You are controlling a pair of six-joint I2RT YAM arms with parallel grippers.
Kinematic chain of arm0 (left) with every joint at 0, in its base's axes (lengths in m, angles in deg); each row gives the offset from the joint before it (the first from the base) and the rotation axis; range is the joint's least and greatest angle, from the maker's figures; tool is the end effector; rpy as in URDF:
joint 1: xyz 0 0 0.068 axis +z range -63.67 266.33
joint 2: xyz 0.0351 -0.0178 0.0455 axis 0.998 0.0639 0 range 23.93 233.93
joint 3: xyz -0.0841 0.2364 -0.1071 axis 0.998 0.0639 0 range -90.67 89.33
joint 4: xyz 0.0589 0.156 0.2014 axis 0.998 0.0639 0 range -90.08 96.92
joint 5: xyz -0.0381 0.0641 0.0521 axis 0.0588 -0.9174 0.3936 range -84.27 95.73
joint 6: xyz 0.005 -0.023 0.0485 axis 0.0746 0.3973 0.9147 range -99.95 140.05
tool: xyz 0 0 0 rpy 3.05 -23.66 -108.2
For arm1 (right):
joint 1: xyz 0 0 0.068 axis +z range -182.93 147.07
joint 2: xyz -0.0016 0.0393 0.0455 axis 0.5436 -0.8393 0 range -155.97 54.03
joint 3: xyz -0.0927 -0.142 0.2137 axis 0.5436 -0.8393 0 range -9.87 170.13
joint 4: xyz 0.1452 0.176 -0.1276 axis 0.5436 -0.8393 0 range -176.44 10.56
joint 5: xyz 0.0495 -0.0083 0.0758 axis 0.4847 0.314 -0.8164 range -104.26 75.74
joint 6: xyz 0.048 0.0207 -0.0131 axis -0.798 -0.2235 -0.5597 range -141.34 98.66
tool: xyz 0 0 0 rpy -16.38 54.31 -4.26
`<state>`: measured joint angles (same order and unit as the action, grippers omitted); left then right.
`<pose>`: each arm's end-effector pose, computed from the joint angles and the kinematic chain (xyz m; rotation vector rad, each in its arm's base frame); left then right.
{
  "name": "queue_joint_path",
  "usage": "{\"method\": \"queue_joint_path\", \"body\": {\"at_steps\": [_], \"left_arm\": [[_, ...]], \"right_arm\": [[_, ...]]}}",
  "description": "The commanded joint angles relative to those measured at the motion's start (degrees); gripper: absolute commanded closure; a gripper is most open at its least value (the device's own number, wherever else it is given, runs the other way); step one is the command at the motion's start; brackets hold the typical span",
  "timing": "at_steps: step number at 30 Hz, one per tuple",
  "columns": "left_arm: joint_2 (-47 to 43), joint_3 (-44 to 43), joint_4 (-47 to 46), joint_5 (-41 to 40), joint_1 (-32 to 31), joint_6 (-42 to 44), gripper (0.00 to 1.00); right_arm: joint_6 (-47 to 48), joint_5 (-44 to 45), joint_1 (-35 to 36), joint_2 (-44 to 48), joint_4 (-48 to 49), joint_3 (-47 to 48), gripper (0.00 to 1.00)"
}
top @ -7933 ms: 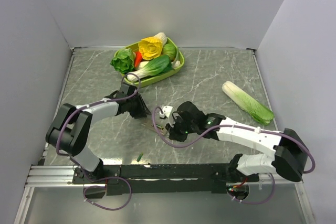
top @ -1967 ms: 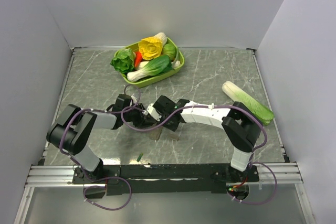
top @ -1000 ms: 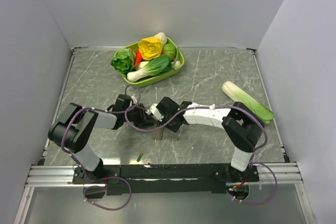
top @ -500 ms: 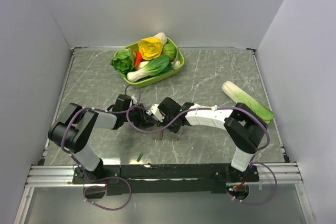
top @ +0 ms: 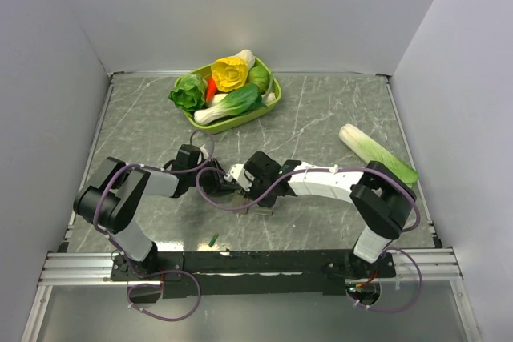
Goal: Unload the batteries from the remote control
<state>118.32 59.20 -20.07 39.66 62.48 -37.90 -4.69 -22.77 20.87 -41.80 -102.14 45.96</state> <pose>0.2433 -0.1295 0.1098 -0.4421 2.5817 -1.3163 0.1866 0.2640 0.1676 -1.6023 2.1846 0.4005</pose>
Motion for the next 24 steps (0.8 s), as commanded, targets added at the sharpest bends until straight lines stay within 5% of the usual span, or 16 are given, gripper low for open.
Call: {"method": "queue_joint_path", "body": {"at_steps": [1,24], "left_arm": [[1.59,0.07,4.61,-5.19,-1.10,0.91,0.99],[-0.26,-1.77,6.81,-6.42,-1.19,1.61,0.99]], "right_arm": [[1.38,-5.03,1.66,4.07,3.80,-0.55,1.00],[-2.58,-0.02,2.01,7.06,4.24,-0.38,1.00]]}}
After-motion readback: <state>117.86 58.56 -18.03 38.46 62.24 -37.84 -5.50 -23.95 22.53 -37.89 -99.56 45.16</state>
